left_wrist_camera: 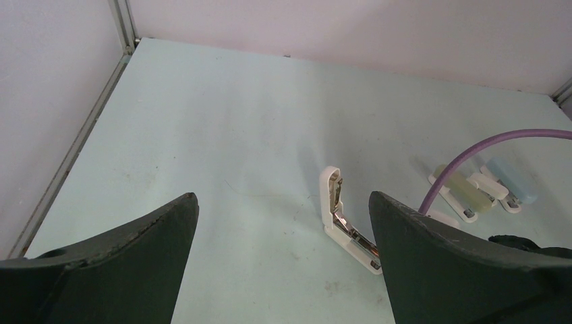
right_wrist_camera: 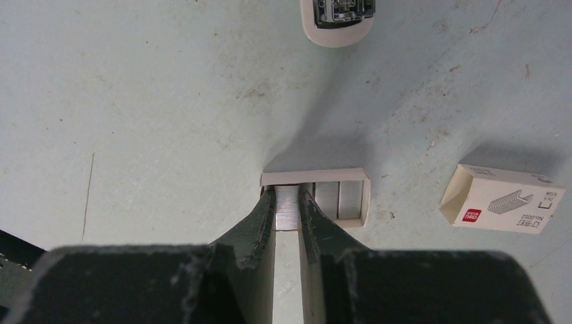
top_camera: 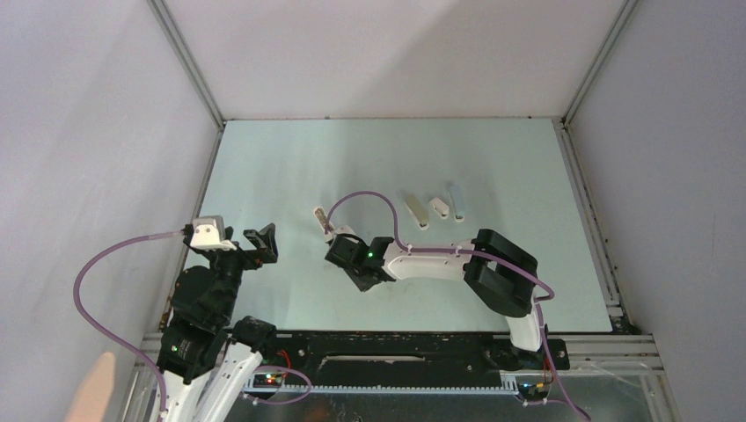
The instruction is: Load the staples into the stapler
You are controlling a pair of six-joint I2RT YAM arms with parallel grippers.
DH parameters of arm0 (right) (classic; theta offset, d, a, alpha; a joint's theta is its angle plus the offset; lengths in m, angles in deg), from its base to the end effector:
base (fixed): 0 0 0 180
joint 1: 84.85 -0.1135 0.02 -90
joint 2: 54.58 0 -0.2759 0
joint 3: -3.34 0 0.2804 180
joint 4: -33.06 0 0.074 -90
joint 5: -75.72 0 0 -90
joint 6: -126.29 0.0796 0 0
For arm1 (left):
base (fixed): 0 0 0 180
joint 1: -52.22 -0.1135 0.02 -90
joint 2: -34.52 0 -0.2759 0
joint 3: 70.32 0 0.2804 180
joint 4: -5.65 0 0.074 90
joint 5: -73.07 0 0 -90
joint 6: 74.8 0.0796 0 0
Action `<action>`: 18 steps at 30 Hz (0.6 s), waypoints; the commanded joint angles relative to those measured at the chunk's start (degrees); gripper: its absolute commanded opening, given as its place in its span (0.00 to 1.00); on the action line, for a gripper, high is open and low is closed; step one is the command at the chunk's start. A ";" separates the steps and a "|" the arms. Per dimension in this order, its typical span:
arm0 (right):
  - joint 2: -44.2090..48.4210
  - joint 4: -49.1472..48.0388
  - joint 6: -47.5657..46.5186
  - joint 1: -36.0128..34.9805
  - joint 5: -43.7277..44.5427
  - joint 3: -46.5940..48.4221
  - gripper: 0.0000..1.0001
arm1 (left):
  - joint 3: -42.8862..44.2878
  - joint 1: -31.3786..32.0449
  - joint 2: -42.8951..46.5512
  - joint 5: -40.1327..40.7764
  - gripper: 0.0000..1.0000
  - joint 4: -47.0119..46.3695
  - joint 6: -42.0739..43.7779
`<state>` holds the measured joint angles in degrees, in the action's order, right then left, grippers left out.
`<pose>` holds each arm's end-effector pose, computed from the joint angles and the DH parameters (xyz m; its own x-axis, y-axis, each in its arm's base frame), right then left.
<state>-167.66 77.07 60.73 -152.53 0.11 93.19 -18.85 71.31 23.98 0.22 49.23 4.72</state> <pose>0.1870 0.4035 0.1174 -0.6745 -0.5876 -0.4470 -0.6376 0.7688 -0.0486 0.1121 -0.0140 0.3407 -0.0492 -0.1669 -0.9847 0.0256 0.9854 -0.1683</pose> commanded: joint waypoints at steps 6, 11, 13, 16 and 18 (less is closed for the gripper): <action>8.60 0.65 -3.80 0.31 0.93 0.19 0.12 | -0.40 -0.55 0.30 -0.87 1.00 -1.19 -0.33; 11.95 -2.72 -7.72 2.52 -1.44 0.15 0.13 | -0.36 -0.50 0.53 -0.41 1.00 -1.23 -0.33; 12.47 -4.13 -9.35 3.36 -1.84 0.16 0.13 | -0.35 -0.54 0.60 -0.36 1.00 -1.21 -0.33; 12.36 -7.31 -12.73 4.51 -2.20 0.17 0.13 | -0.39 -0.55 0.62 -0.21 1.00 -1.27 -0.33; 11.78 -9.79 -14.89 5.40 -3.12 0.15 0.13 | -0.29 -0.55 0.62 -0.20 1.00 -1.27 -0.33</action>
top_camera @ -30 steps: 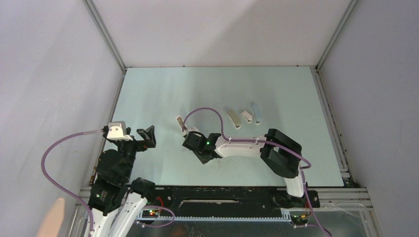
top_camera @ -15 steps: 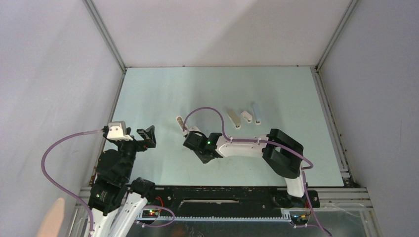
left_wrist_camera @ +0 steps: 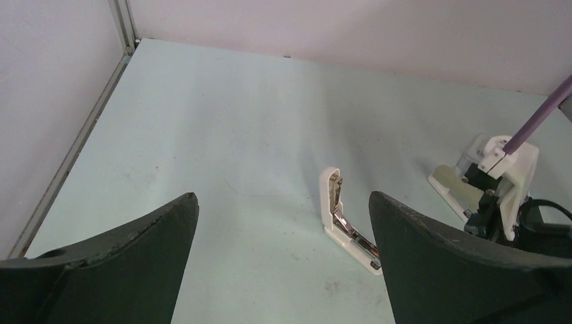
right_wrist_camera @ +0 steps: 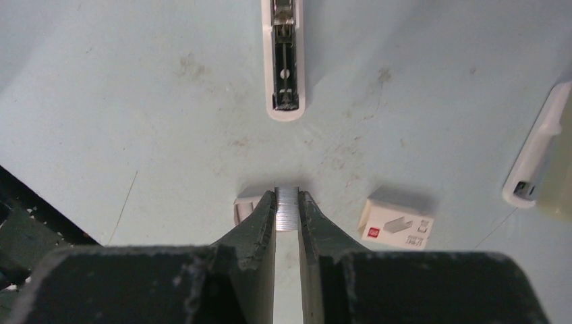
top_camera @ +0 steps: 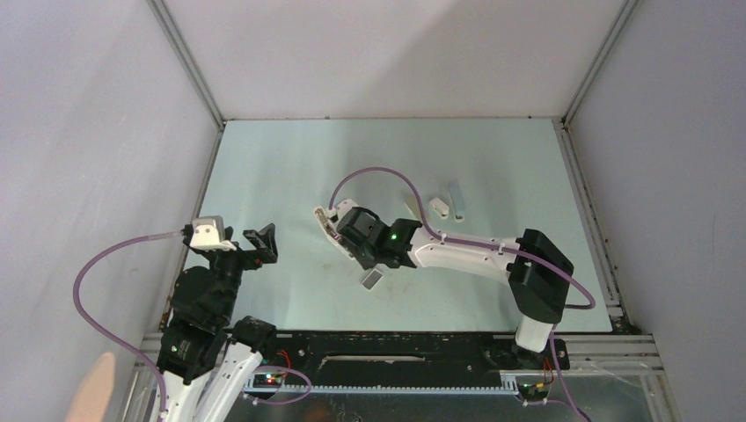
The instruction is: Load the staples into the stapler
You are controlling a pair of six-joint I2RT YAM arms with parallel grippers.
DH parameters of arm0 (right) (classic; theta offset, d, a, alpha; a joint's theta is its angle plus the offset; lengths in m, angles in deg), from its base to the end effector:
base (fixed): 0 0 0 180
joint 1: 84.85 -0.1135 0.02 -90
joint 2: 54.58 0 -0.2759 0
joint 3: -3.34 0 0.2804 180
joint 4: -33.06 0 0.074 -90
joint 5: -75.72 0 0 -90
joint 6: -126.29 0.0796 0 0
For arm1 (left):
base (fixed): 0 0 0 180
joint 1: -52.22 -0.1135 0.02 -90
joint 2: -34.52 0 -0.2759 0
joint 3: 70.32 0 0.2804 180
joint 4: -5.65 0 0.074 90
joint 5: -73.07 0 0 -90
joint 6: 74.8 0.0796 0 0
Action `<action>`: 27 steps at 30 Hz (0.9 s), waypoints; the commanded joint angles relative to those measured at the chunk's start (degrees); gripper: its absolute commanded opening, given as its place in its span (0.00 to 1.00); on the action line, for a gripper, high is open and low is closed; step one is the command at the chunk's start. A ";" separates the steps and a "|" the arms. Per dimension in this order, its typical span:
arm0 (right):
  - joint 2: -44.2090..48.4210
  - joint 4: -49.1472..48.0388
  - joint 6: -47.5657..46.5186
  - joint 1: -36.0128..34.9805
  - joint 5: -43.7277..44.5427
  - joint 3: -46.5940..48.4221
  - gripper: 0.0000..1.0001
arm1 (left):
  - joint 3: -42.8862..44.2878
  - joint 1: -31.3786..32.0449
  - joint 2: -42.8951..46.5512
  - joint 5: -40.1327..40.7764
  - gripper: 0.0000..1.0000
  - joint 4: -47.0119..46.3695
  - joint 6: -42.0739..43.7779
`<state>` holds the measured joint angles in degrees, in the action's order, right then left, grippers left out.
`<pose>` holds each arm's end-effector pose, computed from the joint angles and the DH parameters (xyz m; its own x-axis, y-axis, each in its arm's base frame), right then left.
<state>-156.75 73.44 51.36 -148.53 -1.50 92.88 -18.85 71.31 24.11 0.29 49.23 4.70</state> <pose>0.2122 0.3893 0.2008 -0.5539 -0.5479 -0.6269 -0.6950 0.7189 -0.0142 0.1116 -0.0137 0.3409 -0.0469 -0.1680 -0.9847 0.0248 0.9853 -0.1693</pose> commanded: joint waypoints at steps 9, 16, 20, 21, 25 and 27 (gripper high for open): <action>-4.07 -18.74 -12.70 3.68 -6.78 0.47 0.13 | -0.35 -0.87 0.57 0.41 1.00 -1.42 -0.31; -8.21 -25.24 -13.68 5.35 -8.89 0.50 0.13 | -0.35 -1.16 -0.12 0.04 1.00 -1.64 -0.31; -9.79 -27.49 -13.84 5.55 -9.36 0.48 0.13 | -0.27 -1.33 -0.65 -0.27 1.00 -1.70 -0.31; -10.19 -27.46 -13.73 5.56 -9.50 0.48 0.13 | -0.27 -1.34 -0.74 -0.33 1.00 -1.81 -0.31; -11.15 -29.27 -12.97 5.87 -9.32 0.44 0.13 | -0.27 -1.51 -1.00 -0.62 1.00 -1.90 -0.31; -11.57 -29.50 -12.79 5.99 -9.26 0.43 0.13 | -0.27 -1.50 -1.05 -0.75 1.00 -1.92 -0.31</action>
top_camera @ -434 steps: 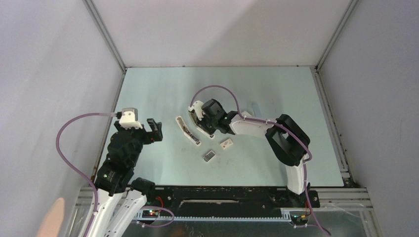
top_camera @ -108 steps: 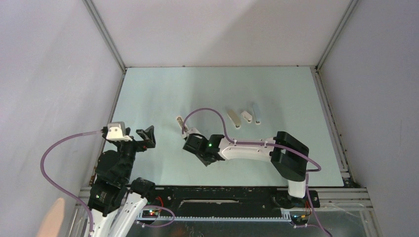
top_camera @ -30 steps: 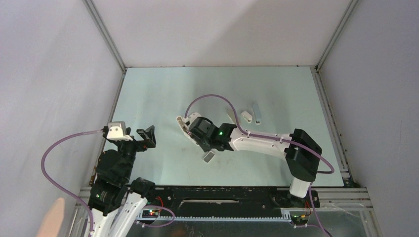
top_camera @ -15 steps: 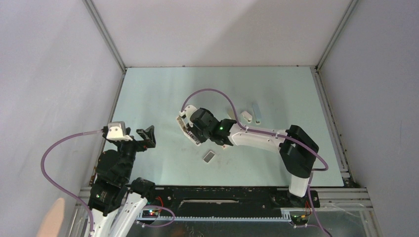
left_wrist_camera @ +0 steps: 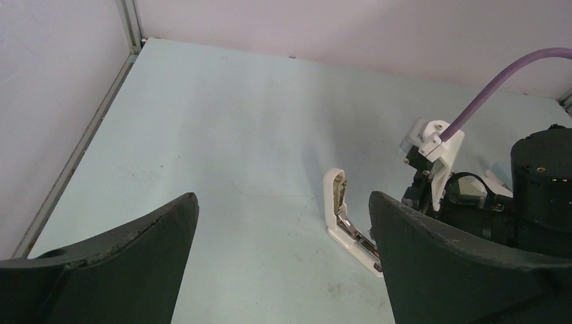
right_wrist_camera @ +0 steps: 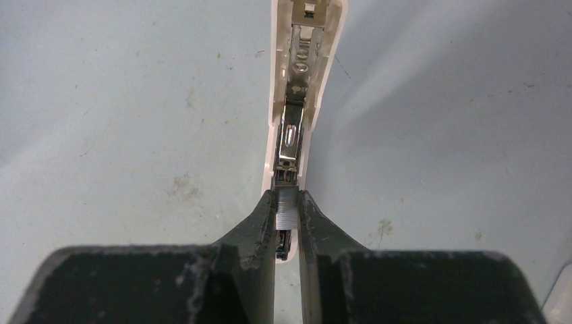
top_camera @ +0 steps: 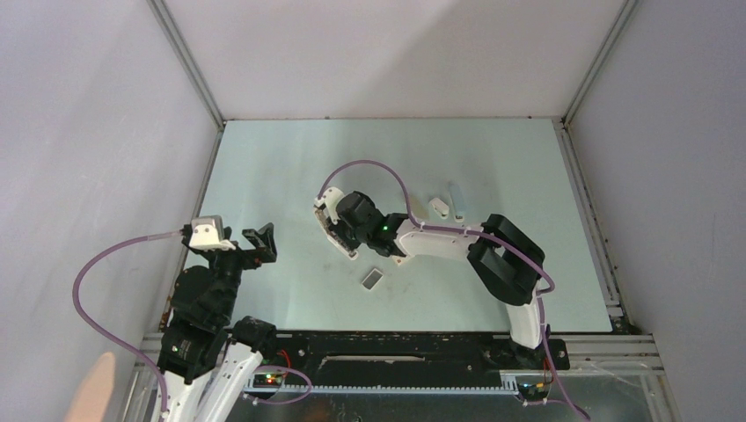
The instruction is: Load the staples into the stapler
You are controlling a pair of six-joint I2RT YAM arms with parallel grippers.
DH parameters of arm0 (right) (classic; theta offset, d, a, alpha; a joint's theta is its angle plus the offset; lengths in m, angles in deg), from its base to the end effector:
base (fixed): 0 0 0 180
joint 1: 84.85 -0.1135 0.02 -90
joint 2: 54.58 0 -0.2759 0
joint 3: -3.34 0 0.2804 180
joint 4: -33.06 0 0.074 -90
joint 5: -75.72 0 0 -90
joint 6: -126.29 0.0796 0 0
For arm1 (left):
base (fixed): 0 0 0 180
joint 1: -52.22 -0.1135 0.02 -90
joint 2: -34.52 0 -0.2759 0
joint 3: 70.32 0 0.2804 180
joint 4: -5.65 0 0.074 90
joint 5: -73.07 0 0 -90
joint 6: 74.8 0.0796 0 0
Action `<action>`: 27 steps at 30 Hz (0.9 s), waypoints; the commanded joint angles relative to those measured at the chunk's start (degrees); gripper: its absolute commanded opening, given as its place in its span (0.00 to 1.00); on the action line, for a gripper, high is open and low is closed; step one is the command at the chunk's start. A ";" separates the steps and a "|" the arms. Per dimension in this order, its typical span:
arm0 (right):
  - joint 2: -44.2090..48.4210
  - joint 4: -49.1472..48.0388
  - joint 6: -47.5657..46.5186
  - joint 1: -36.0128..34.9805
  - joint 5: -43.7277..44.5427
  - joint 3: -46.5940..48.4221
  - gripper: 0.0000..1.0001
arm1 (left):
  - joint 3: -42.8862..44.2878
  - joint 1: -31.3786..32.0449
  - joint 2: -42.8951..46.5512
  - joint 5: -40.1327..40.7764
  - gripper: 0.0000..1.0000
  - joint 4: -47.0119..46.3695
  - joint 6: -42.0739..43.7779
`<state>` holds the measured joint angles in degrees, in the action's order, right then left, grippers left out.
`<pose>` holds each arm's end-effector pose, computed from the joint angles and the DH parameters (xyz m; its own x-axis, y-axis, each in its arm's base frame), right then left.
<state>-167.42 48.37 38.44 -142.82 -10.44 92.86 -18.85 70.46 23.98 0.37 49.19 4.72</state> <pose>0.2721 0.4248 0.1610 -0.3616 -0.5074 -0.7822 -0.8051 0.5930 -0.0125 0.1123 -0.0121 0.3408 -0.0456 -0.1678 -0.9848 0.0086 0.9857 -0.1684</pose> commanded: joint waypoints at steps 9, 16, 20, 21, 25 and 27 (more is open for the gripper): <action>-2.45 -4.95 0.60 0.51 -0.28 0.53 0.13 | -0.27 -0.66 -0.97 -0.96 1.00 -1.89 -0.33; -2.82 -4.63 1.26 0.55 -0.97 0.52 0.14 | -0.27 -0.74 -0.90 -1.02 1.00 -1.83 -0.33; -3.08 -4.54 1.43 0.55 -1.02 0.49 0.13 | -0.27 -0.74 -0.80 -1.04 1.00 -1.84 -0.33; -3.13 -4.53 1.51 0.58 -1.02 0.50 0.14 | -0.27 -0.75 -0.79 -1.03 1.00 -1.84 -0.33; -3.26 -4.63 2.01 0.50 -0.94 0.51 0.14 | -0.28 -0.75 -0.79 -0.99 1.00 -1.86 -0.33; -3.27 -4.71 2.23 0.54 -1.02 0.53 0.14 | -0.32 -0.75 -0.69 -1.04 1.00 -1.89 -0.33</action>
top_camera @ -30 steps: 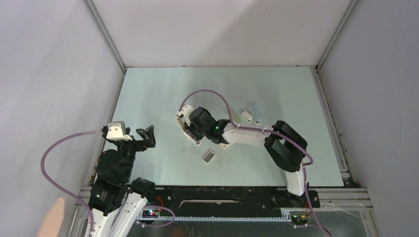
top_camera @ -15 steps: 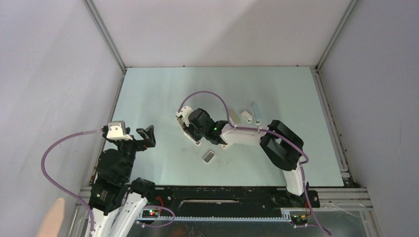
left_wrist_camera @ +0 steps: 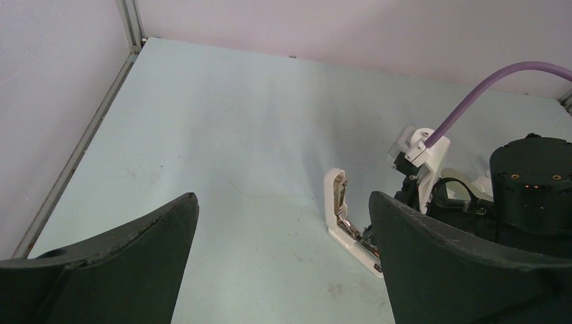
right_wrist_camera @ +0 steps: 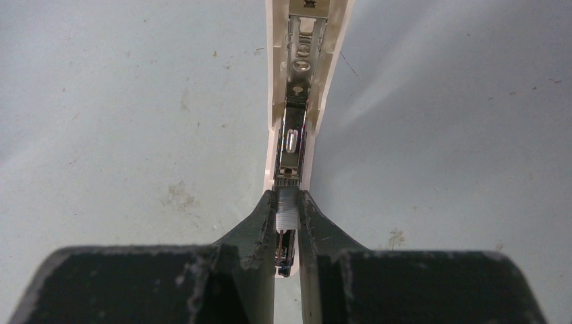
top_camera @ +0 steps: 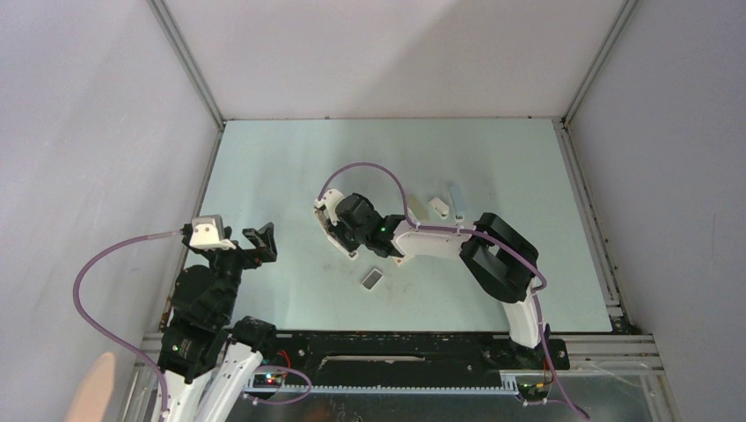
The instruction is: Load the staples into the stapler
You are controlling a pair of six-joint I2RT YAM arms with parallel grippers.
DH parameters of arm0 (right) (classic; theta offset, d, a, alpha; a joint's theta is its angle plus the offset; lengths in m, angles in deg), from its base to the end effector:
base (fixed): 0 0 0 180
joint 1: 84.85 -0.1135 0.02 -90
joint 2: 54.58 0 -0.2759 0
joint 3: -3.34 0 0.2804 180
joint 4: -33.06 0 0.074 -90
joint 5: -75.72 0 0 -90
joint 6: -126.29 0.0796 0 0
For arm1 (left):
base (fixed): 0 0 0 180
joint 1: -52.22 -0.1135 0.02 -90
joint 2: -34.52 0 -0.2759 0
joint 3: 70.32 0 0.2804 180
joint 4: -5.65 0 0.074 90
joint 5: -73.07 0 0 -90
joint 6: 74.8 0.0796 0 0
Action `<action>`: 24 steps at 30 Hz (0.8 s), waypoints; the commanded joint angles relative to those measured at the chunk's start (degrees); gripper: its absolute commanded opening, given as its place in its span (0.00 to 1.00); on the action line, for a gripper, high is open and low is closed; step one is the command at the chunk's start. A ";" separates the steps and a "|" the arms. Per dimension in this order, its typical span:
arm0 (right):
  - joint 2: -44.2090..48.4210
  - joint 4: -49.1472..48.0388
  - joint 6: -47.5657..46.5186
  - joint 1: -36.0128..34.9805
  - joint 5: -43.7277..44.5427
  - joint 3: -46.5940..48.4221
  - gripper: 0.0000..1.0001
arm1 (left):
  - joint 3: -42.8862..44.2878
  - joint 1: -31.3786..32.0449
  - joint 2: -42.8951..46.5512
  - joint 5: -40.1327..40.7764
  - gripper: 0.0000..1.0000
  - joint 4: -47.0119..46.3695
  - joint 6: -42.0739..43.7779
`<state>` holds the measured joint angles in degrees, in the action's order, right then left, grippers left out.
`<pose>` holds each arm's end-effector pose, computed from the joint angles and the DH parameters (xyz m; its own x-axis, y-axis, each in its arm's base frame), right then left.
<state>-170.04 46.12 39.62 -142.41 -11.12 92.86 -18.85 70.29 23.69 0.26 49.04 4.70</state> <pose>0.2773 0.4281 0.1434 -0.3846 -0.4970 -0.7778 -0.7987 0.6016 0.0105 0.1134 -0.0123 0.3408 -0.0477 -0.1676 -0.9847 0.0071 0.9857 -0.1681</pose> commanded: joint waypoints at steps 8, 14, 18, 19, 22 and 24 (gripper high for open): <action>-0.73 -2.47 1.41 -0.17 -0.35 0.52 0.14 | -0.27 -0.66 -0.28 -0.98 1.00 -1.68 -0.31; -0.91 -2.56 1.58 -0.14 -0.26 0.48 0.14 | -0.35 -0.62 -0.25 -1.02 1.00 -1.74 -0.31; -1.08 -2.42 1.76 -0.16 -0.17 0.47 0.14 | -0.35 -0.66 -0.27 -0.99 1.00 -1.69 -0.31; -1.20 -2.23 1.81 -0.21 -0.13 0.67 0.14 | -0.35 -0.66 -0.27 -1.02 1.00 -1.67 -0.31; -1.93 -1.20 1.85 -0.28 0.34 1.66 0.14 | -0.40 -0.65 -0.27 -1.02 1.00 -1.75 -0.31; -2.13 -0.98 1.85 -0.41 0.44 1.92 0.13 | -0.36 -0.66 -0.25 -1.01 1.00 -1.71 -0.31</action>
<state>-170.80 46.12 40.84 -142.43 -11.25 92.88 -18.85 70.18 23.69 0.24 49.04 4.70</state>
